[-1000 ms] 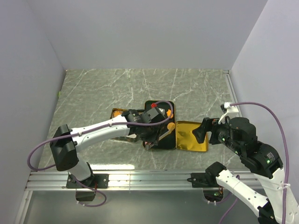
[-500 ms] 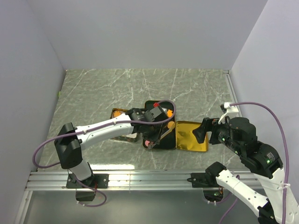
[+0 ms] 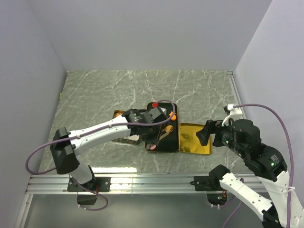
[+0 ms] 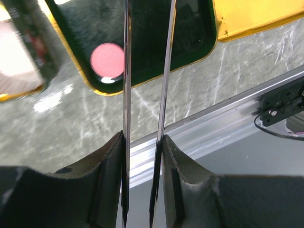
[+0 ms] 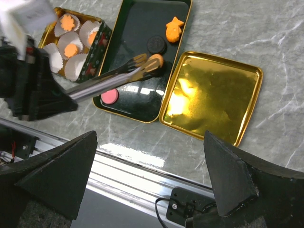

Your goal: Pack the cookies

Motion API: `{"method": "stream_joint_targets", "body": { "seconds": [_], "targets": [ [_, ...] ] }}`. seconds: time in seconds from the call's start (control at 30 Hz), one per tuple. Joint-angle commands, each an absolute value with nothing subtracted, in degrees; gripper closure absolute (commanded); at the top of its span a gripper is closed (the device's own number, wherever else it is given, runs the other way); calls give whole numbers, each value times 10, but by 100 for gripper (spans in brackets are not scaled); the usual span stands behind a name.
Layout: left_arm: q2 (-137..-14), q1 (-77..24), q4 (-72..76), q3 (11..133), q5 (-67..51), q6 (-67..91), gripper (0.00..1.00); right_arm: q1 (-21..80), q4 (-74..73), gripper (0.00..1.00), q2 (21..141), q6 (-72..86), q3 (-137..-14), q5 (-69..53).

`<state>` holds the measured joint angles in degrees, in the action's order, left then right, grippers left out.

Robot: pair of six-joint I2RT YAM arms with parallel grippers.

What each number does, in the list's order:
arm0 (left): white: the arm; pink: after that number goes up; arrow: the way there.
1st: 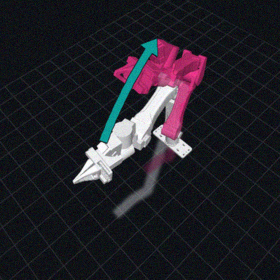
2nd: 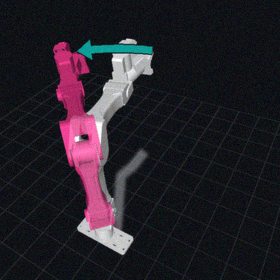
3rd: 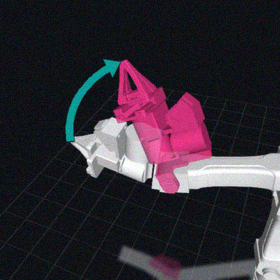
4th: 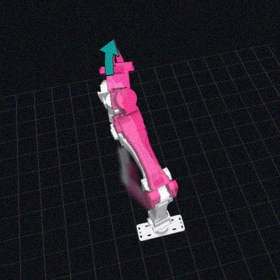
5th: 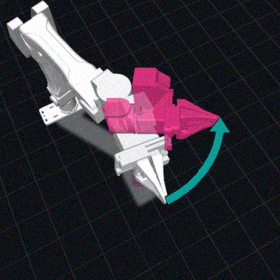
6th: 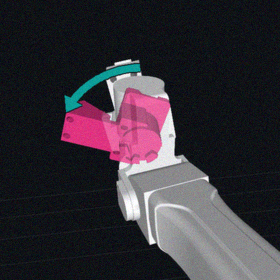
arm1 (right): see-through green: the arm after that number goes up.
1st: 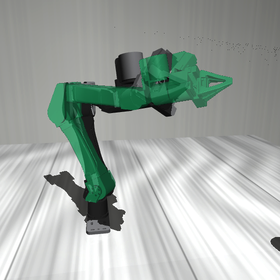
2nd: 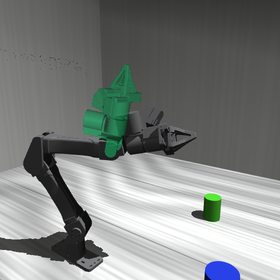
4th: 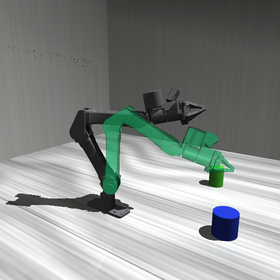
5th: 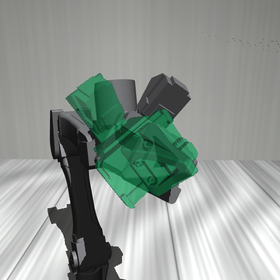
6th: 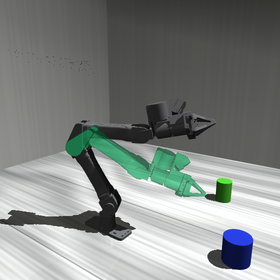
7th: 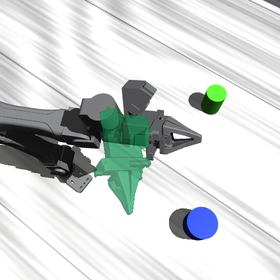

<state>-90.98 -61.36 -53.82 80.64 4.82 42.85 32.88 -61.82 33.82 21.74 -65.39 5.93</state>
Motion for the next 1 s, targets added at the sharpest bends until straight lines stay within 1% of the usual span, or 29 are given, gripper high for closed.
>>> {"method": "stream_joint_targets", "body": {
  "seconds": [0.0, 0.27, 0.67, 0.8, 0.97],
  "targets": [
    [-853, -613, -568, 823, 87, 439, 64, 334, -601, 0, 339, 214, -647, 55],
    [-771, -601, -625, 794, 134, 470, 63, 335, -594, 0, 346, 217, -645, 35],
    [-604, -547, -718, 717, 185, 541, 60, 340, -582, 0, 359, 228, -637, 5],
    [-575, -544, -766, 706, 212, 584, 60, 340, -577, 0, 364, 232, -635, 2],
    [-525, -543, -786, 692, 217, 613, 60, 341, -574, 0, 368, 235, -631, -14]
  ]
}}
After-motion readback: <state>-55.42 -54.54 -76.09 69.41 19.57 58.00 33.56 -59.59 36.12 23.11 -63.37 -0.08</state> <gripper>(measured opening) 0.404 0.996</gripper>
